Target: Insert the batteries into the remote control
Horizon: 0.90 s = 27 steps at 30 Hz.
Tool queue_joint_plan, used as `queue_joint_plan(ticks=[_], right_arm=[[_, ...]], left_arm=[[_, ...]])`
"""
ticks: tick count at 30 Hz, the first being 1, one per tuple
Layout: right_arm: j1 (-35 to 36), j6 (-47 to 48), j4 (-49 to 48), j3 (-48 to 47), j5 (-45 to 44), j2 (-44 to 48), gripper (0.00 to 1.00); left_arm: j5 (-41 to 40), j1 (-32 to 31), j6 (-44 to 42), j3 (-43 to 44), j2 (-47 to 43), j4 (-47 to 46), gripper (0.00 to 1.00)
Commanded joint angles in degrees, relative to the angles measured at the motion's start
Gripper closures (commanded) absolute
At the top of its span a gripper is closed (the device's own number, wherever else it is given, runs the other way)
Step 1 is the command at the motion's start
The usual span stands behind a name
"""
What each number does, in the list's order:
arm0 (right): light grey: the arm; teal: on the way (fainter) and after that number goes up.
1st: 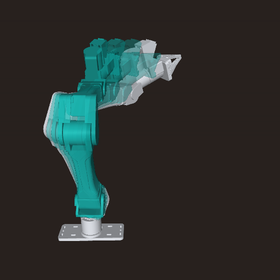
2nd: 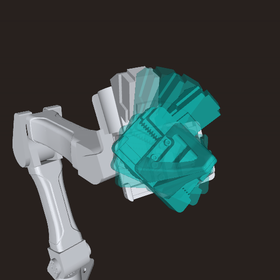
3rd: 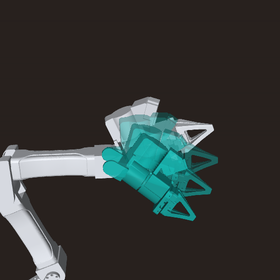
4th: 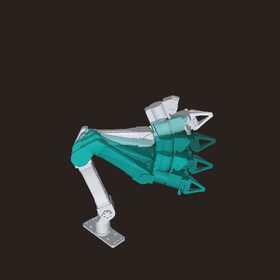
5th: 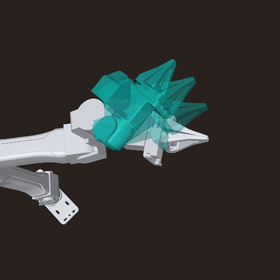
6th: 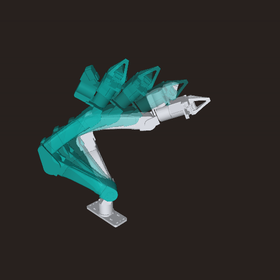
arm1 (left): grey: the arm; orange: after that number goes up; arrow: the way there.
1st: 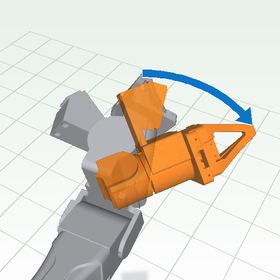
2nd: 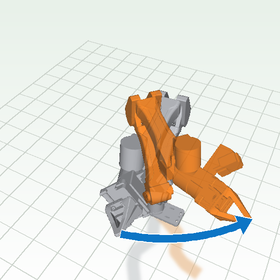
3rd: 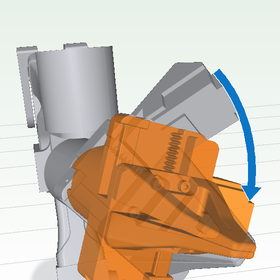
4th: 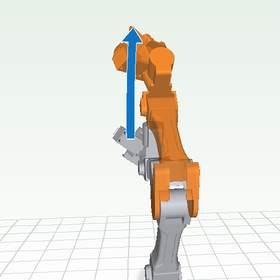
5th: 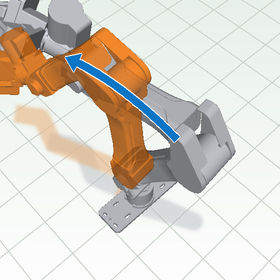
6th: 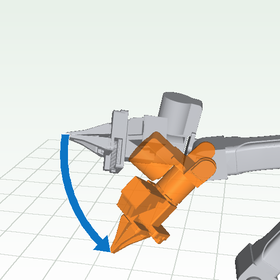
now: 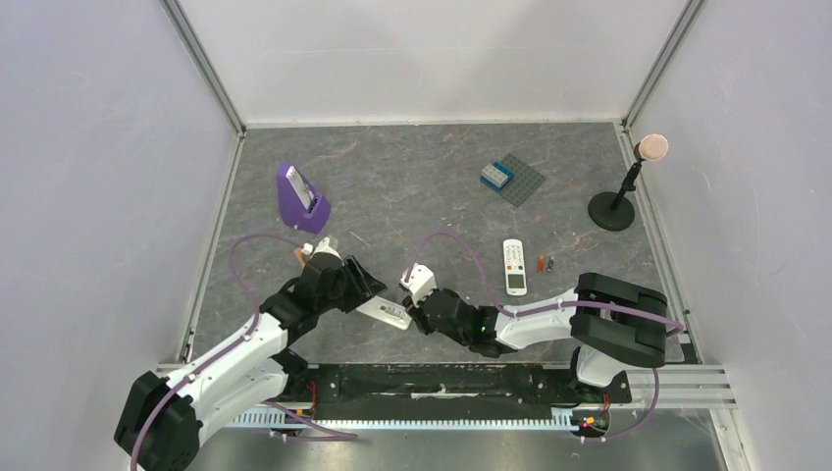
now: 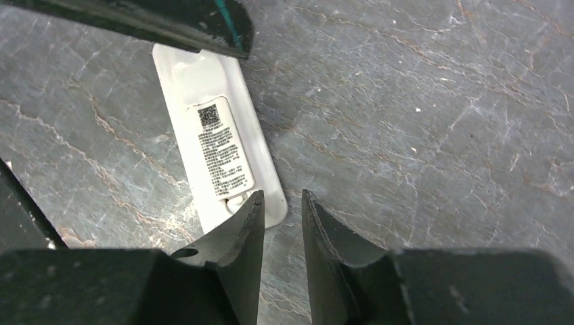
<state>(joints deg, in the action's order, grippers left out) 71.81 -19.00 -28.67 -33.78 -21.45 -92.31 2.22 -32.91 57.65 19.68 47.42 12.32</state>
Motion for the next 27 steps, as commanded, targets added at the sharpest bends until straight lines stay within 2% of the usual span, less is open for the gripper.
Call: queue_joint_plan(ticks=[1, 7, 17, 20, 23, 27], right_arm=[[-0.2, 6.9, -0.8, -0.8, 4.3, 1.9, 0.71], [-0.1, 4.8, 2.5, -2.0, 6.7, 2.6, 0.69], [-0.7, -10.5, 15.3, -7.7, 6.2, 4.6, 0.69], [-2.3, -20.9, 20.8, -9.9, 6.7, 4.9, 0.69], [-5.1, -33.6, 27.8, -12.2, 11.0, 4.0, 0.64], [-6.4, -46.0, 28.6, -12.6, 17.0, 4.3, 0.59]], left_arm=[[-3.5, 0.3, 0.0, 3.4, 1.6, 1.4, 0.45], [-2.7, 0.6, -1.2, 4.5, 3.8, 2.7, 0.45], [0.2, 1.2, -2.0, 1.9, 5.0, -5.2, 0.45], [-0.2, 1.3, -2.1, 1.5, 5.0, -6.6, 0.45], [-0.3, 1.3, -2.1, 0.5, 5.7, -7.5, 0.46], [-0.4, 1.4, -2.4, -1.3, 6.7, -9.0, 0.46]])
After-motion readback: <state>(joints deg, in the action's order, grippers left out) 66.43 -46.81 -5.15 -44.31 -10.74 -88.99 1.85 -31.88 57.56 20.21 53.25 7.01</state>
